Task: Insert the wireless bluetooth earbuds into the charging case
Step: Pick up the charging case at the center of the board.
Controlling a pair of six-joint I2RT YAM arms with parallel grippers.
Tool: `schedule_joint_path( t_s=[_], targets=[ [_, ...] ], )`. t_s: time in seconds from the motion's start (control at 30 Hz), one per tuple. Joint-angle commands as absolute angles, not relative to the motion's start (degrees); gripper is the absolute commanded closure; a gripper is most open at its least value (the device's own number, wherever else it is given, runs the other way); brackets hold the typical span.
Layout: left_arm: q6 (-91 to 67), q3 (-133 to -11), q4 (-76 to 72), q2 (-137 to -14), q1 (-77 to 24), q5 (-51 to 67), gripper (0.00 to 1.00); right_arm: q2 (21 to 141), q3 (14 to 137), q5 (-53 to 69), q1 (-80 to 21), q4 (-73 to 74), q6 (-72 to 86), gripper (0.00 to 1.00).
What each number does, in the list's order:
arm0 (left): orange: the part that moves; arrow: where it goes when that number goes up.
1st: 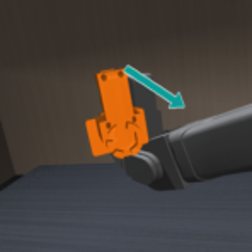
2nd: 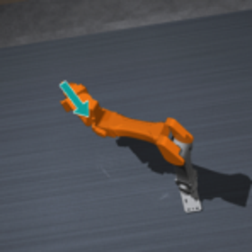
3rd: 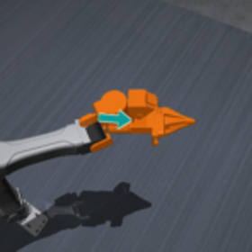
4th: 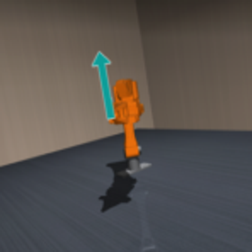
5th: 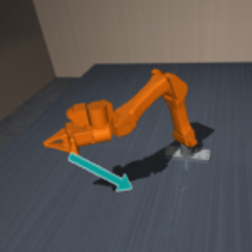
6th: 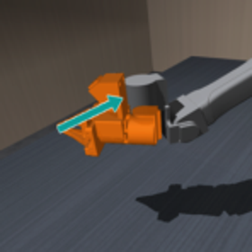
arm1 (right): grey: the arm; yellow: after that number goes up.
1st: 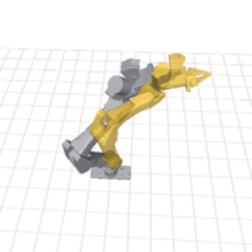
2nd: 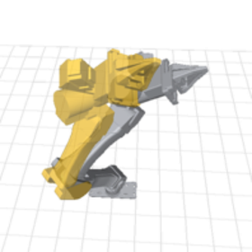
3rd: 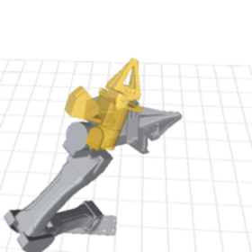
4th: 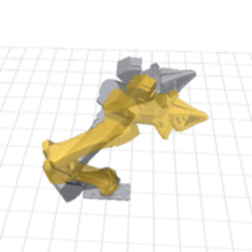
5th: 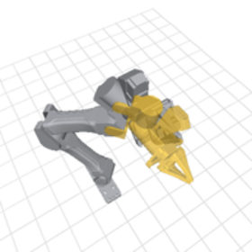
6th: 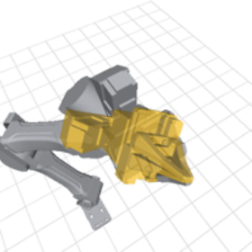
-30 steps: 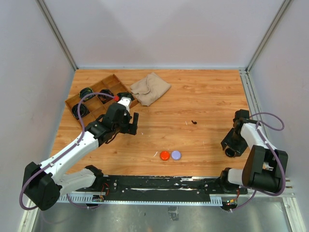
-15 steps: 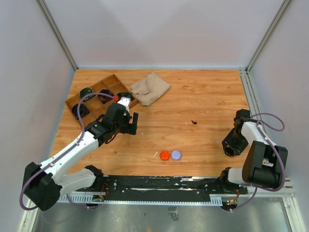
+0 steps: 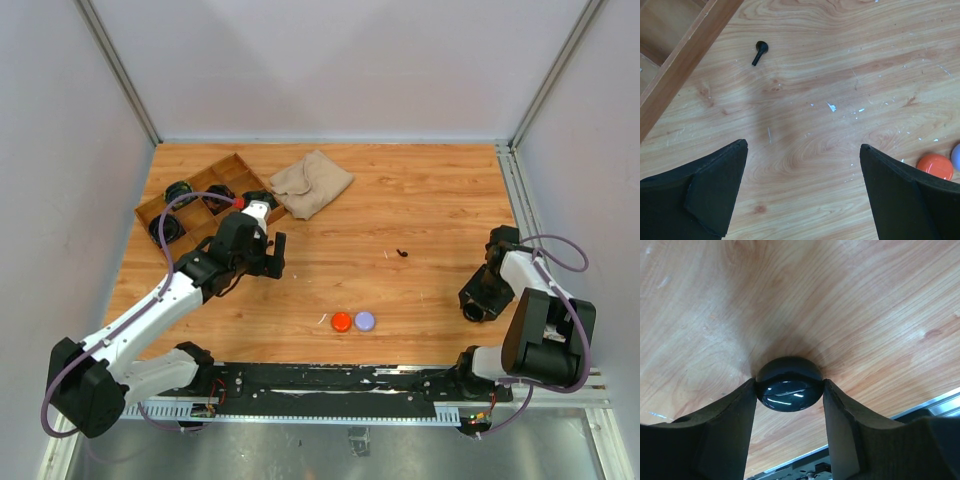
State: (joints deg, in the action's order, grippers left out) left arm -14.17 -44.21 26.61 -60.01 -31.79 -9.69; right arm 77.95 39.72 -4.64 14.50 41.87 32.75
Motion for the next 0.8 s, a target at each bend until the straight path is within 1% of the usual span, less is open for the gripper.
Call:
schedule_joint_path(
  t_s=[0.0, 0.17, 0.47, 0.77],
  targets=[
    [-14.0, -43.7, 24.7, -58.6, -30.9, -7.3, 0.01, 77.8, 38.4, 1.0, 14.7, 38.2, 33.3, 0.56],
    [-14.3, -44.3, 24.6, -57.9, -30.8, -3.9, 0.01, 75.9, 41.0, 3.5, 11.1, 38.2, 33.4, 0.56],
    [-16.4, -45.6, 23.0, -56.4, -30.8, 3.9, 0.01, 75.2, 45.5, 6.5, -1.8, 32.4, 37.0, 0.56],
    [-24.2, -42.7, 17.0, -54.7, -30.8, 10.9, 0.01, 75.5, 51.7, 4.6, -13.0, 27.4, 35.5, 0.56]
  ],
)
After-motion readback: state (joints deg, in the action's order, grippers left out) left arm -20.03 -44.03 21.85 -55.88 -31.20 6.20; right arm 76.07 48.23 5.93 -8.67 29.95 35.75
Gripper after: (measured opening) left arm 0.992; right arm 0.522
